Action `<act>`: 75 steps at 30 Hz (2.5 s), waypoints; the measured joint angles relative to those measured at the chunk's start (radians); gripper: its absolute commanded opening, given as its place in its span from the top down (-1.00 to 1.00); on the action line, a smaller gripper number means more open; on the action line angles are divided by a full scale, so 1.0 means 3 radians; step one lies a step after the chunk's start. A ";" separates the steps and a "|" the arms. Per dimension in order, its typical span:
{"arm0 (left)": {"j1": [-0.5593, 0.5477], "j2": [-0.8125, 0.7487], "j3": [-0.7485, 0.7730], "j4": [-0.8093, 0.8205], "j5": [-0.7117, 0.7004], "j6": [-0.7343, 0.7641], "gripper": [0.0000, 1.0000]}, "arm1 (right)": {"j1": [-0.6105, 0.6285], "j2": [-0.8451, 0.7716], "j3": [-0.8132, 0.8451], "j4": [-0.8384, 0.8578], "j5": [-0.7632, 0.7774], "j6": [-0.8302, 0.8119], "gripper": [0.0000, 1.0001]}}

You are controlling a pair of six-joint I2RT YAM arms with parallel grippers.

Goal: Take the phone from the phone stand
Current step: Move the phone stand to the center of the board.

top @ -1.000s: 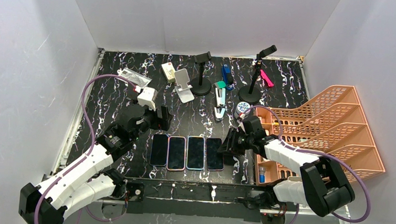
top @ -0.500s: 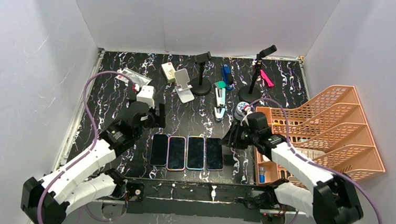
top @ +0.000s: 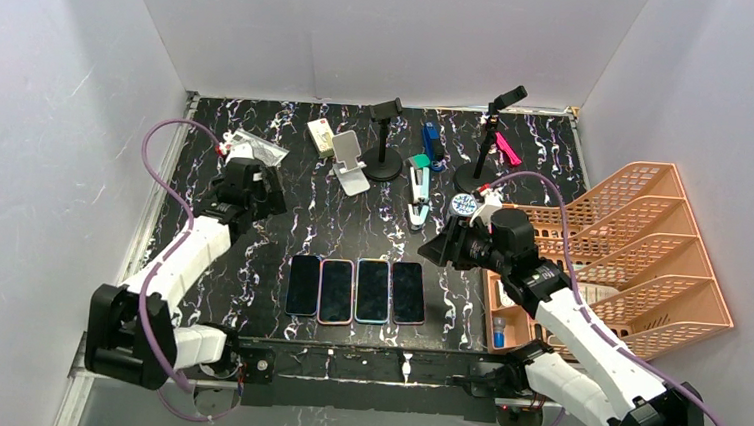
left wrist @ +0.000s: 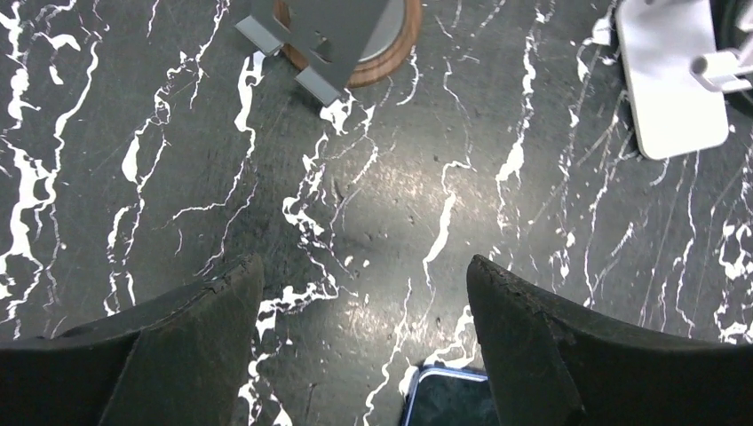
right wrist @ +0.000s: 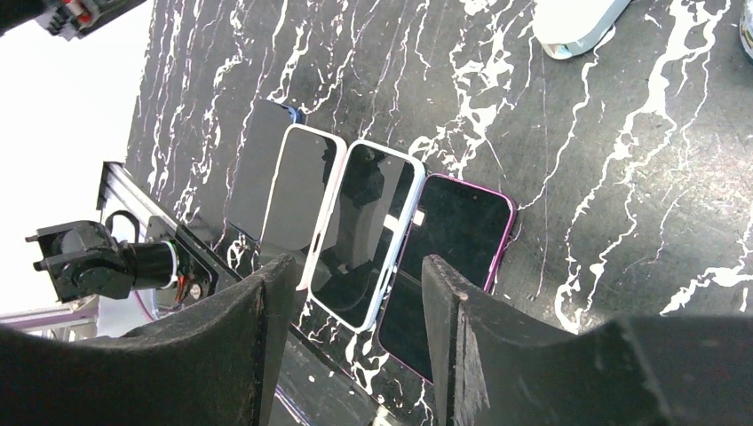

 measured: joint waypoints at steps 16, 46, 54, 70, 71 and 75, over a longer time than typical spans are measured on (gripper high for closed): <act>0.1144 0.0656 -0.0453 0.1392 0.0462 -0.0591 -0.56 | 0.0000 -0.0137 -0.0058 0.0140 -0.0113 -0.0001 -0.24; 0.1897 0.2134 -0.0094 0.2832 0.1411 -0.2051 0.40 | 0.0000 -0.0317 -0.0205 0.0224 -0.0079 0.0009 -0.23; 0.1737 0.2394 0.0069 0.2951 0.1548 -0.2126 0.53 | 0.0000 -0.0251 -0.0245 0.0251 -0.0081 0.0013 -0.23; 0.1465 0.2436 -0.0210 0.3446 0.1676 -0.2298 0.56 | 0.0000 -0.0263 -0.0264 0.0252 -0.0081 0.0014 -0.22; 0.1443 0.2436 -0.0226 0.3474 0.1676 -0.2313 0.56 | 0.0000 -0.0270 -0.0264 0.0251 -0.0081 0.0014 -0.22; 0.1359 0.2436 -0.0225 0.3485 0.1680 -0.2328 0.56 | 0.0000 -0.0328 -0.0264 0.0244 -0.0080 0.0013 -0.22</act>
